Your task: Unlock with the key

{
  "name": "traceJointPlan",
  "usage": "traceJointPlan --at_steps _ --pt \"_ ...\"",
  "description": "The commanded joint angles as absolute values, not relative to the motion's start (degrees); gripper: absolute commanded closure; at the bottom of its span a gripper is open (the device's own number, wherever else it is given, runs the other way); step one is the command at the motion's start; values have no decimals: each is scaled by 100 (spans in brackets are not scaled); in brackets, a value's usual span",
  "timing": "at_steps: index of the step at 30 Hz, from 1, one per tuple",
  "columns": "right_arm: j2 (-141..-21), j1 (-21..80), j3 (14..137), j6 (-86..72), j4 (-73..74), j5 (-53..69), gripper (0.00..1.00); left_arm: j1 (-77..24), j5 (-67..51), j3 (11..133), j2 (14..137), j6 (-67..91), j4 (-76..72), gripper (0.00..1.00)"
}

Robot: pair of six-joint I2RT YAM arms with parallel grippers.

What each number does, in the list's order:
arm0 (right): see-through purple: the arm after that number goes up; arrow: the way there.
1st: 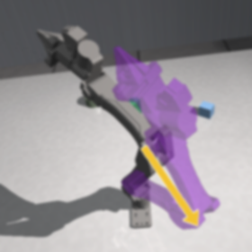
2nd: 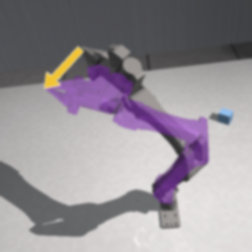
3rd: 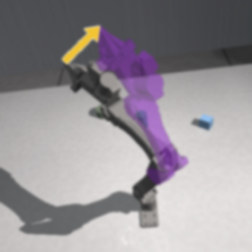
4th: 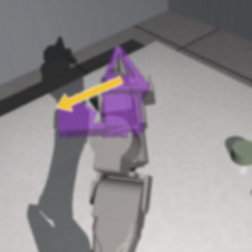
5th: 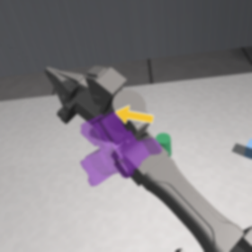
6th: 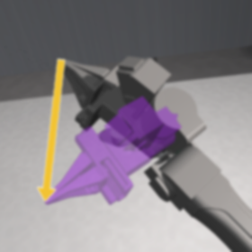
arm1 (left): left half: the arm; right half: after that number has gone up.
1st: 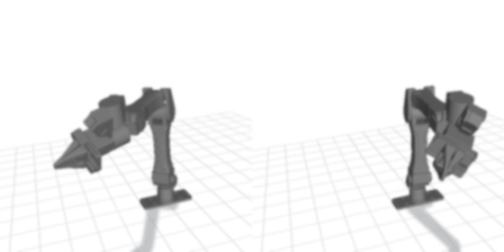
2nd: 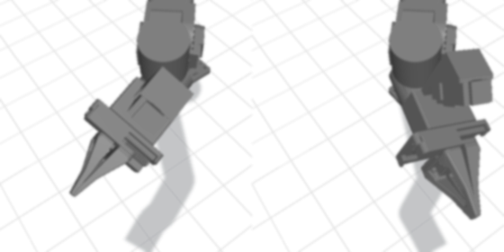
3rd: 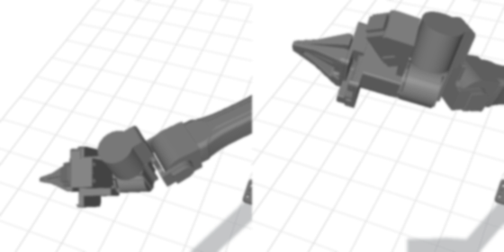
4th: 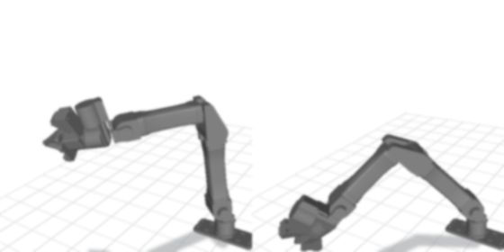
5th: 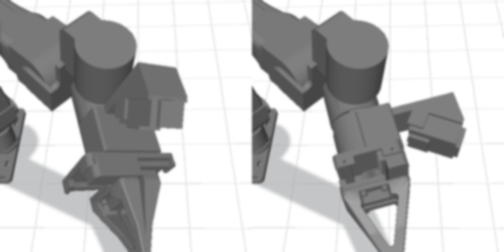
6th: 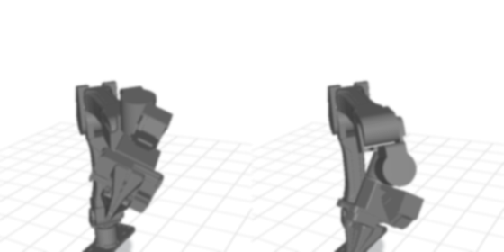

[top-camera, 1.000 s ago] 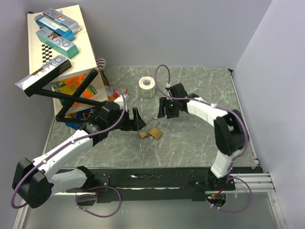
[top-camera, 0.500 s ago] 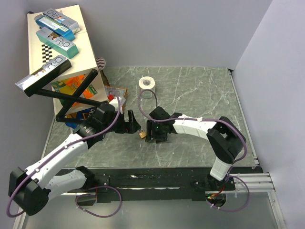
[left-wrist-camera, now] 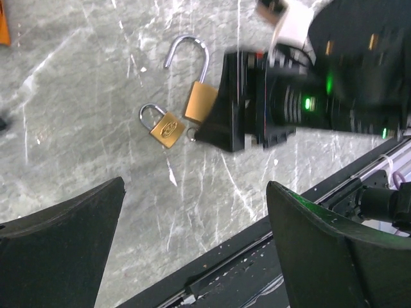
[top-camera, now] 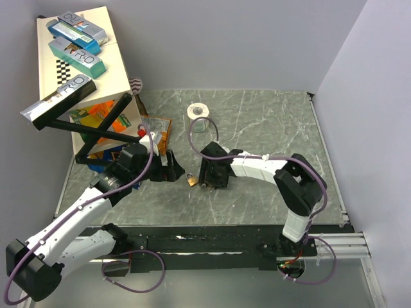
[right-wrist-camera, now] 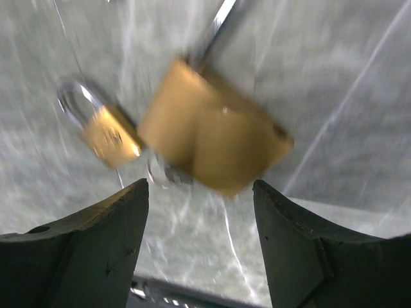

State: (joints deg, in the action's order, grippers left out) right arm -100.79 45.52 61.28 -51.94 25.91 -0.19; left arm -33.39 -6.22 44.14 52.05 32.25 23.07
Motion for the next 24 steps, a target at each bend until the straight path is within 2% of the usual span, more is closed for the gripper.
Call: traceJointPlan --at_steps 1,8,13,24 --pt "-10458 4219 6538 -5133 2707 -351 27 -3287 -554 4307 4983 3234 2215 4" --pt "-10775 4262 7127 -4782 2882 -527 27 -3252 -589 4201 4922 3261 2171 4" --pt "-11328 4465 7899 -4439 3601 -1158 27 -3243 -615 4149 4887 3287 2153 4" --pt "-11979 4711 8490 -4149 4271 -1731 26 -3208 -668 4104 4851 3287 2153 4"
